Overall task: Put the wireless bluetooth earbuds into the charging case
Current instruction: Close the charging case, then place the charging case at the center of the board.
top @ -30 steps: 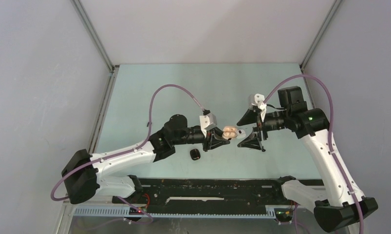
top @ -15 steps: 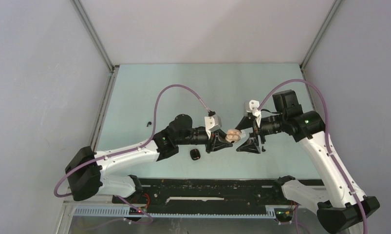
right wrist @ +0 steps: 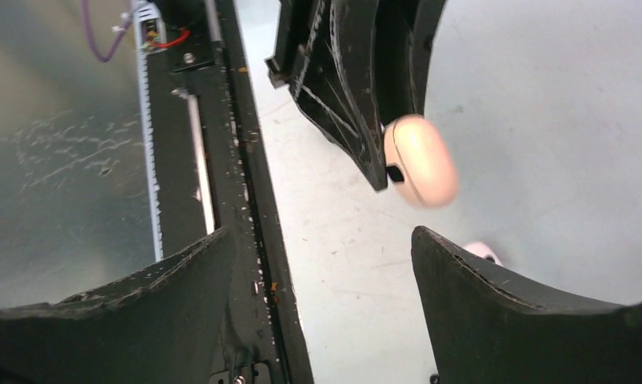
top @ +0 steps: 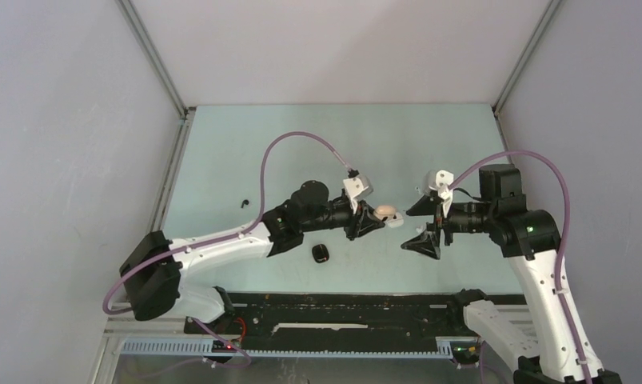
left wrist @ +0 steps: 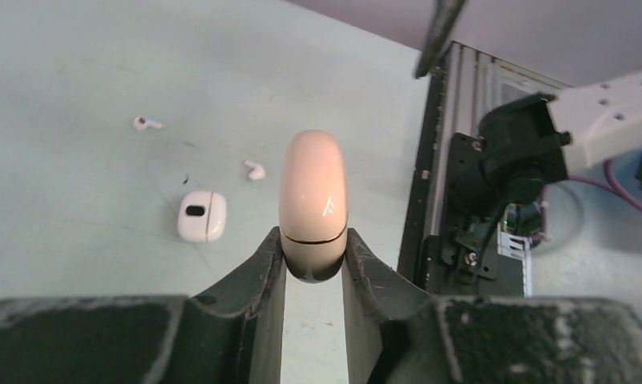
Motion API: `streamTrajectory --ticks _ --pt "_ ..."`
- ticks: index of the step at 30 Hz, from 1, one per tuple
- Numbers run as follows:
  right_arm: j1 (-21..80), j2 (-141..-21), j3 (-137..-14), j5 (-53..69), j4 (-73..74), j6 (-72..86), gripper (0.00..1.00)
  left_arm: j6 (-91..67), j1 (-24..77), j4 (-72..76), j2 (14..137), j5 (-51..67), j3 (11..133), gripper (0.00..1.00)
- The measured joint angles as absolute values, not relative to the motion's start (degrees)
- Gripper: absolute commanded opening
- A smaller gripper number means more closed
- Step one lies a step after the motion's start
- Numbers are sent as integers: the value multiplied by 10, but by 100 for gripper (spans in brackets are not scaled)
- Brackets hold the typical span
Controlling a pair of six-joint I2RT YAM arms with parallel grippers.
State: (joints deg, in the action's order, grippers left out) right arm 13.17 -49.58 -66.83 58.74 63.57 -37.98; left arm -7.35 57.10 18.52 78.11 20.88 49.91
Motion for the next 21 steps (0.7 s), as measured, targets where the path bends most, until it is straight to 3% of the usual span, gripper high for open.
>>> streamTrajectory --ticks 12,21 --pt "33 -423 -496 486 474 -199 89 -273 452 63 934 150 623 7" --pt "17 -389 -481 427 415 -145 90 -381 420 -30 1086 177 731 17"
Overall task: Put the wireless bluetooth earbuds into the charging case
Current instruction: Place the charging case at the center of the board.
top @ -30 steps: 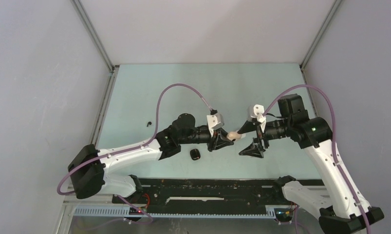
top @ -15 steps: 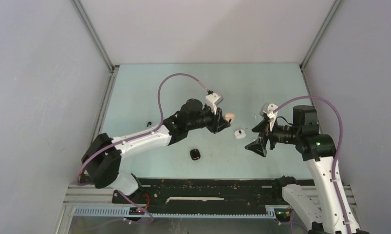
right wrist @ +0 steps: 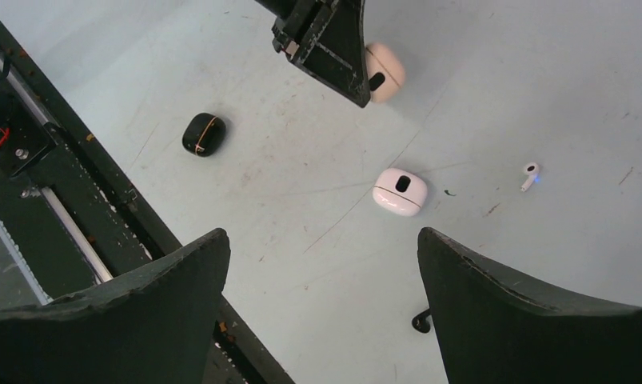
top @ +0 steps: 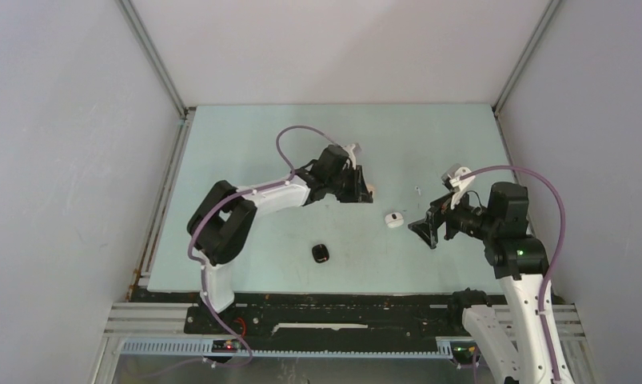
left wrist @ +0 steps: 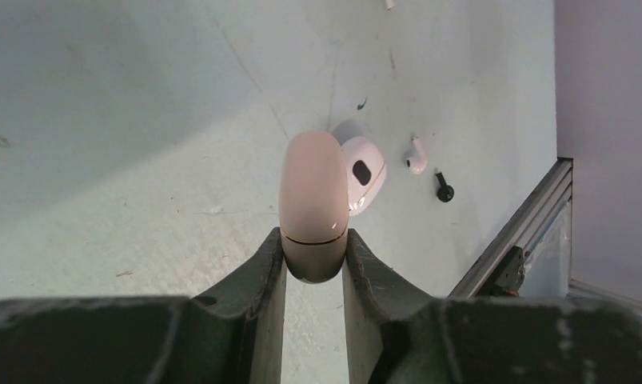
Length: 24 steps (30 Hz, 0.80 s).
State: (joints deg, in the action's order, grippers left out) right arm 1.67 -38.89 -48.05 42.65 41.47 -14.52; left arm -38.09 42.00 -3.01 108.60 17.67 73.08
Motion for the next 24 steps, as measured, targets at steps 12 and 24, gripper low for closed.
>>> streamTrajectory --ticks 12,24 --pt "17 -384 -463 421 402 -139 91 -401 391 -107 1158 184 777 26" --pt "16 -386 -455 422 397 -139 91 -390 368 -164 1167 178 777 39"
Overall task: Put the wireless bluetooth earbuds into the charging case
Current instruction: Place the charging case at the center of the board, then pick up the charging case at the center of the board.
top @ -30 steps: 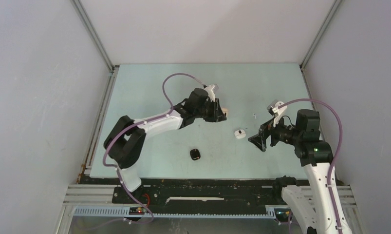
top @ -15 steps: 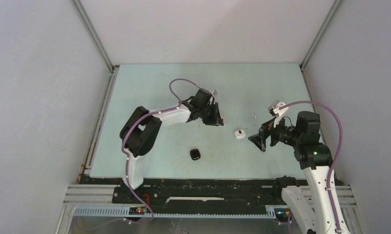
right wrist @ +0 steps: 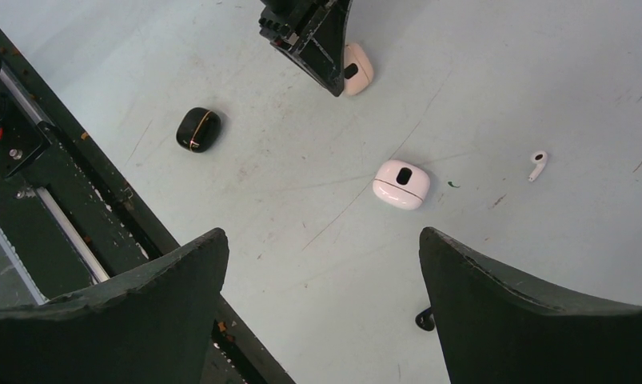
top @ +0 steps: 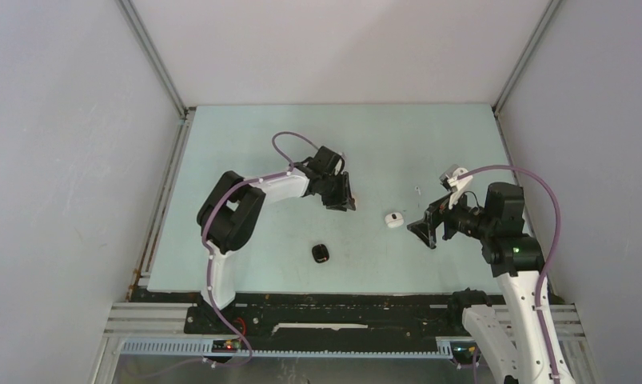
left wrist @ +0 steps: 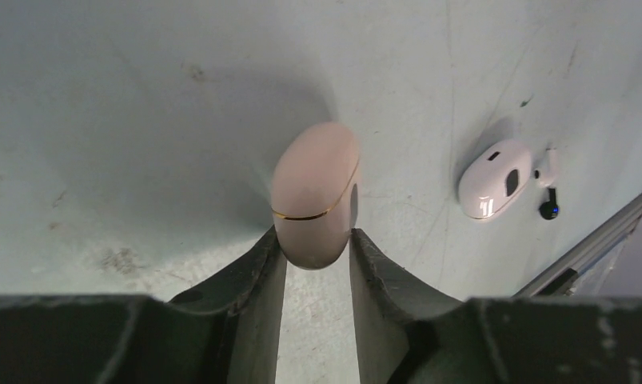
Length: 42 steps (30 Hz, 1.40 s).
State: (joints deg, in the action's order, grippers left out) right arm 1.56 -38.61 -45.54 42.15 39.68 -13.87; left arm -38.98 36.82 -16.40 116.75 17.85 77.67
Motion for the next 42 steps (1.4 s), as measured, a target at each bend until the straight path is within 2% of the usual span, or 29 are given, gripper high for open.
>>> streamTrajectory --ticks 9,16,22,27,29,30,33,36,42 --pt "15 -386 -453 421 396 -138 92 -371 367 -206 1159 150 771 47" --pt "17 -411 -450 401 368 -110 87 -343 366 -251 1094 111 715 48" --pt "49 -496 -449 373 344 -78 78 -314 369 -259 1010 88 679 50" --pt "55 -616 -453 361 343 -44 74 -288 389 -188 916 57 660 53" --pt "50 -647 -453 361 342 -31 74 -285 404 -140 898 47 660 67" --pt "46 -659 -453 362 341 -23 73 -286 413 -110 896 43 661 69" --pt "27 -679 -454 362 338 -5 74 -297 436 -66 921 16 677 66" --pt "-11 -677 -454 367 333 11 76 -317 451 -41 997 6 738 62" --pt "-96 -616 -450 367 310 37 80 -357 459 -18 1141 17 832 61"
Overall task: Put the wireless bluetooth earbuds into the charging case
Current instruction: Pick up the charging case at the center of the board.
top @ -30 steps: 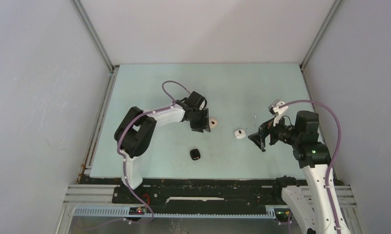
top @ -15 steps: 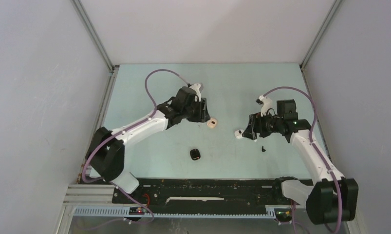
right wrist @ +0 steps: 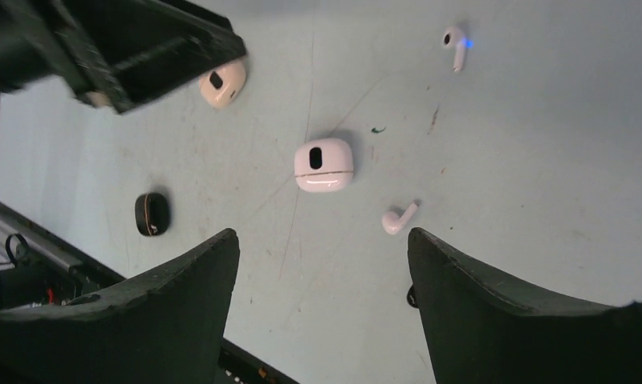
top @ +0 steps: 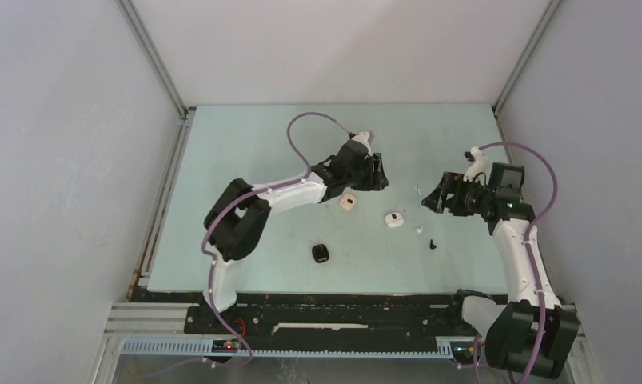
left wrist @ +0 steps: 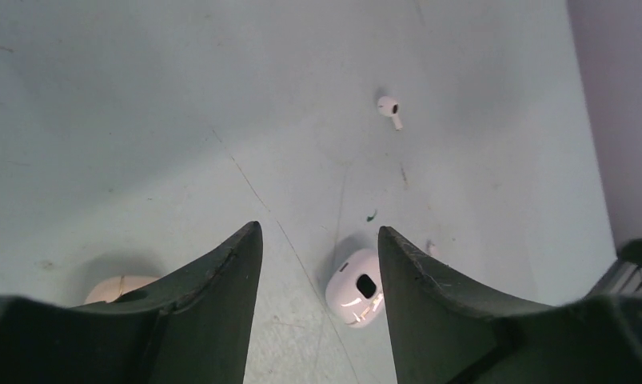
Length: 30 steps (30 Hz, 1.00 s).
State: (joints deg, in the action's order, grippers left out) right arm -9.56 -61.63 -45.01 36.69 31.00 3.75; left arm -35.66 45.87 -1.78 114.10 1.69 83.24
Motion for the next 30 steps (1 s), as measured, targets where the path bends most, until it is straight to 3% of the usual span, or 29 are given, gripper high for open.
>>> streamTrajectory --ticks 12,30 --pt "-135 -606 -448 387 297 57 81 -385 491 13 1229 65 850 61" --pt "-171 -606 -447 408 294 57 82 -400 543 46 1226 97 795 60"
